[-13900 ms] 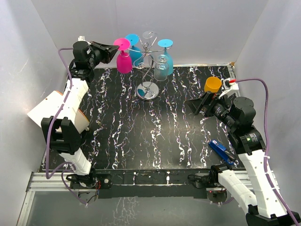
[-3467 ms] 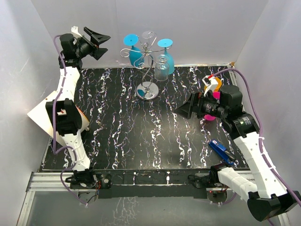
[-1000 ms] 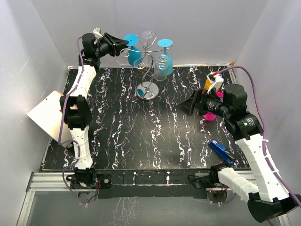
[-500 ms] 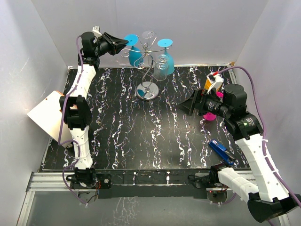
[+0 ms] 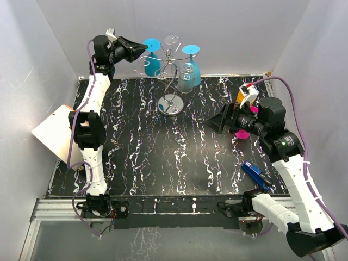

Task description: Take the wine glass off the wine glass rack

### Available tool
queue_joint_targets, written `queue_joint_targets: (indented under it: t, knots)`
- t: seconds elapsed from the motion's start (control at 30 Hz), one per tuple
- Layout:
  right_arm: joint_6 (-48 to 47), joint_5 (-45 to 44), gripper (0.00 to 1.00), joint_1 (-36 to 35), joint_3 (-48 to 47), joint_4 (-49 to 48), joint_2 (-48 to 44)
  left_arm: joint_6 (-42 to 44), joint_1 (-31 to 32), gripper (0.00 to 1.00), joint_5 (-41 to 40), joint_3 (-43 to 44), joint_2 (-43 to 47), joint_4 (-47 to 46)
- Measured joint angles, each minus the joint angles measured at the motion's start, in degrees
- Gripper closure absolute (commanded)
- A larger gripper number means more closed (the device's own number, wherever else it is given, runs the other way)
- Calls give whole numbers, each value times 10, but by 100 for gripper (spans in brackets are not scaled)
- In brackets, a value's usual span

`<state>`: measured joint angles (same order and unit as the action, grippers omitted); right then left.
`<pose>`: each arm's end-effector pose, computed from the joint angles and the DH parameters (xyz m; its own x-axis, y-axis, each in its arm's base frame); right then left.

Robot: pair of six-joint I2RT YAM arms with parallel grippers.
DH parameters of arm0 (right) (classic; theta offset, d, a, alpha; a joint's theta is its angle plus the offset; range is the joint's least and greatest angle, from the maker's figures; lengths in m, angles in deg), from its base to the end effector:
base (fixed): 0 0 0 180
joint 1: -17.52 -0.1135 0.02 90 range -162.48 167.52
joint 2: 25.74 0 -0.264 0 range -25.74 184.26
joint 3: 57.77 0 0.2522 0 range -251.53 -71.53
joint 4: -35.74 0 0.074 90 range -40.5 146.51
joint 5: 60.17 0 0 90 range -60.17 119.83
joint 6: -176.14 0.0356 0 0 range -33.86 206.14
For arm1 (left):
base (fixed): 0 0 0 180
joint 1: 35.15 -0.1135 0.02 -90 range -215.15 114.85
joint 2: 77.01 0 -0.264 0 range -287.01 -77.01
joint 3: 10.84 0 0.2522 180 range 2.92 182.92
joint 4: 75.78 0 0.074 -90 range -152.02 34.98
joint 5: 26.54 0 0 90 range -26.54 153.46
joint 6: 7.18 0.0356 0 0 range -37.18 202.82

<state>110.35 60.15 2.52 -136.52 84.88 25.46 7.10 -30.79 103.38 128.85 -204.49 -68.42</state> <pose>0.1649 0.0628 0.3974 -0.6017 0.2052 -0.7719 -0.4716 0.6887 0.5507 0.5248 -0.0629 0.3849 -0.6536 -0.6956 -0.2984 0.2533 0.1704 -0.9522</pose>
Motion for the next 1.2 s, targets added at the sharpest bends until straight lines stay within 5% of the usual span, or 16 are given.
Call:
queue_joint_targets:
  t: [1.2]
  knots:
    - [12, -2, 2, 0, 2, -9, -10, -45, 0, 100, -21, 101, -26, 14]
